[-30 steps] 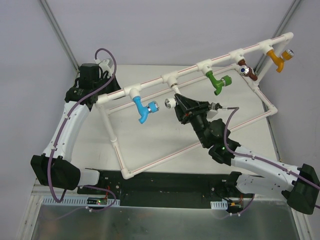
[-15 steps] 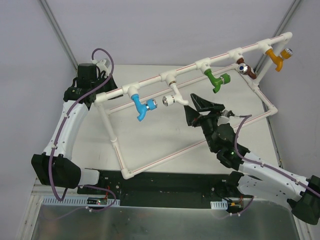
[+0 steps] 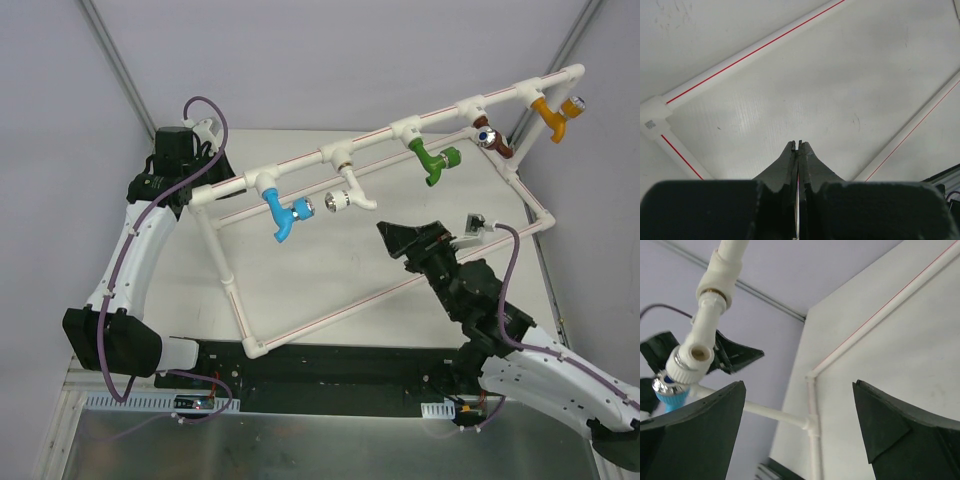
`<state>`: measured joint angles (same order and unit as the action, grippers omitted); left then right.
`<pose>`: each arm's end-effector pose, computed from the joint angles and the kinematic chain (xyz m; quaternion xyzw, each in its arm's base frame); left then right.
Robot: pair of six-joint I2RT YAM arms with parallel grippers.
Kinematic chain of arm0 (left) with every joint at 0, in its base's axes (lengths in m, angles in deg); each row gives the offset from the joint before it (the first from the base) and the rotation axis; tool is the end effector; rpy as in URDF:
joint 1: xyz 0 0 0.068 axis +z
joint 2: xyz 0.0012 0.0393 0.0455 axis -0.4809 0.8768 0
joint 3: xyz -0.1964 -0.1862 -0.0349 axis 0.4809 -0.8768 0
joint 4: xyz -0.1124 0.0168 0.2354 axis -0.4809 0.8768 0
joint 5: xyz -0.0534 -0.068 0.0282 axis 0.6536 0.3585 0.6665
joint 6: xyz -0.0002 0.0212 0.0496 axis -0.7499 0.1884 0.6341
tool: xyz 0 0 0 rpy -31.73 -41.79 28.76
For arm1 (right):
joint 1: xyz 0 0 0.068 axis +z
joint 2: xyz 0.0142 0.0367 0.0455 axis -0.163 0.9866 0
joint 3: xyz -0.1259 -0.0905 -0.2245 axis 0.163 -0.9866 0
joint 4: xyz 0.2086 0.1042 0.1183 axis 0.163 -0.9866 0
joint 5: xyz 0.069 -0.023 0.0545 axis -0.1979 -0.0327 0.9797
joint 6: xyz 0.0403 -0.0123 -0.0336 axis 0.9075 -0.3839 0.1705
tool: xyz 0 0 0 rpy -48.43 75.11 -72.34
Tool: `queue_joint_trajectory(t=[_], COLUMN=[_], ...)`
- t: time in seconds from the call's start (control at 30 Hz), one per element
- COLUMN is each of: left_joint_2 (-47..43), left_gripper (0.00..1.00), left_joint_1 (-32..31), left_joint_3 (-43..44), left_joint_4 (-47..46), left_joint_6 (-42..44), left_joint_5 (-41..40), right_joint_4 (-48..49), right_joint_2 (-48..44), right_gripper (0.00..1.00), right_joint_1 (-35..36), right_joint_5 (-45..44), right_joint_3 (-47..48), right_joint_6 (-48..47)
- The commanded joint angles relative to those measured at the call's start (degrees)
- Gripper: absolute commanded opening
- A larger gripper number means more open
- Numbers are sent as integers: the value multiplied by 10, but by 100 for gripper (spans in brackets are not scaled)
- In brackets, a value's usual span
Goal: Install the water faucets
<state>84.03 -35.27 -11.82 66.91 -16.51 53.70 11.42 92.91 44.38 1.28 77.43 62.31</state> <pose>0.2897 -0.0467 0.3811 0.0194 0.8592 -0.2591 0.4408 0.1049 0.1126 0.3319 0.1481 0.6495 0.4372 0.6043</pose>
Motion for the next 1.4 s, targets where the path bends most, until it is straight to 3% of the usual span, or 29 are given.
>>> queue_joint_trajectory(t=[0.0,0.07,0.33,0.5,0.63,0.93,1.07,1.27,1.37], left_joint_2=[32,30,31,29,28,31,33,34,34], left_gripper=[0,0,0,0,0,0,0,0,0], left_joint_1=[-19,-18,-18,-17,-16,-9,-2,1,4], left_joint_3=[-30,-30,-30,-30,-30,-30,-30,-30,-30], left_joint_4=[2,2,2,2,2,2,2,2,2], left_joint_6=[1,0,1,4,5,5,1,1,0], left_joint_5=[1,0,-3,-8,-13,-11,-4,-2,1], right_joint_4=[-27,-17,-10,85,142,145,169,118,110], right_joint_2=[-51,-65,-64,-43,-8,71,109,167,195], right_gripper=[98,98,99,99,99,100,99,99,93], right_joint_1=[1,0,2,5,10,15,21,22,24], right_joint_5=[56,102,271,350,353,355,369,369,351], right_joint_3=[31,27,43,19,24,93,115,163,175], right_joint_6=[-326,-482,-873,-1076,-1209,-1329,-1338,-1371,-1399])
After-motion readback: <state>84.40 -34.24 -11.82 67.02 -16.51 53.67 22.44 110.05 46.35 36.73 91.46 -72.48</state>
